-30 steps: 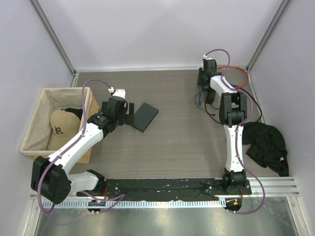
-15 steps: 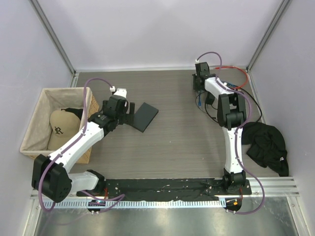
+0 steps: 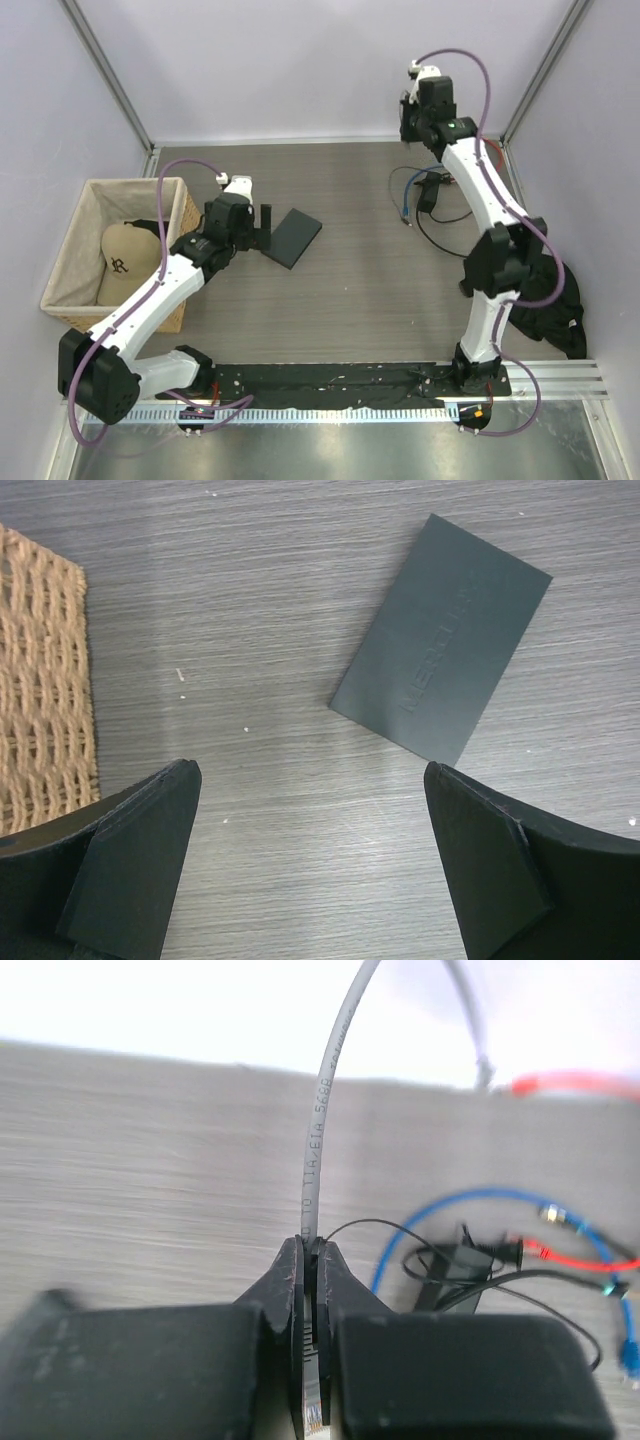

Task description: Insert the plug into the switch port

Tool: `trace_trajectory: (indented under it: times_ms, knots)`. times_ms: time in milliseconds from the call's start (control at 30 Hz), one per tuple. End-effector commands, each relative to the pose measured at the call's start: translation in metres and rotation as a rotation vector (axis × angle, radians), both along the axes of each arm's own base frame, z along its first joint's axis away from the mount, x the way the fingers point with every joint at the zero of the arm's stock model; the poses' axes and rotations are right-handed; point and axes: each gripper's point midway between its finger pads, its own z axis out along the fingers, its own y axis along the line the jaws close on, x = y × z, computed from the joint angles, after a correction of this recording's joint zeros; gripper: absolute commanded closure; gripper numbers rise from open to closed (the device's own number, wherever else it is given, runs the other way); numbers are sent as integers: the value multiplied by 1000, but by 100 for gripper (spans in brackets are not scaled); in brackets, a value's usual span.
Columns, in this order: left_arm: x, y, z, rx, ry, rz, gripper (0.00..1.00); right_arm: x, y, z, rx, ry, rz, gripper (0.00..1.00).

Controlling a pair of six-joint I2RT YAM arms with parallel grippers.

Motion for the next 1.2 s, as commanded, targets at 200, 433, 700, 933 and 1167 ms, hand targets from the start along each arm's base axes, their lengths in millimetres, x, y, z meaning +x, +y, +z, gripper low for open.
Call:
trace_trajectory:
  times_ms: [200,433,700,933,1167]
  knots:
    - [4,-12,7,-74,-27,-14,0,-138,79,47,99,-27,277,99]
    - [6,-14,1,-71,-3,-14,0,-265,107,-87,163,289,476,99]
    - [10,-21,-3,-76,34,-19,1,-384,100,-163,222,595,500,76]
    - [13,-31,-13,-96,74,-37,0,-310,83,-117,110,363,234,18]
    - [8,-20,-7,-67,60,-19,0,-217,54,-122,34,222,-193,17]
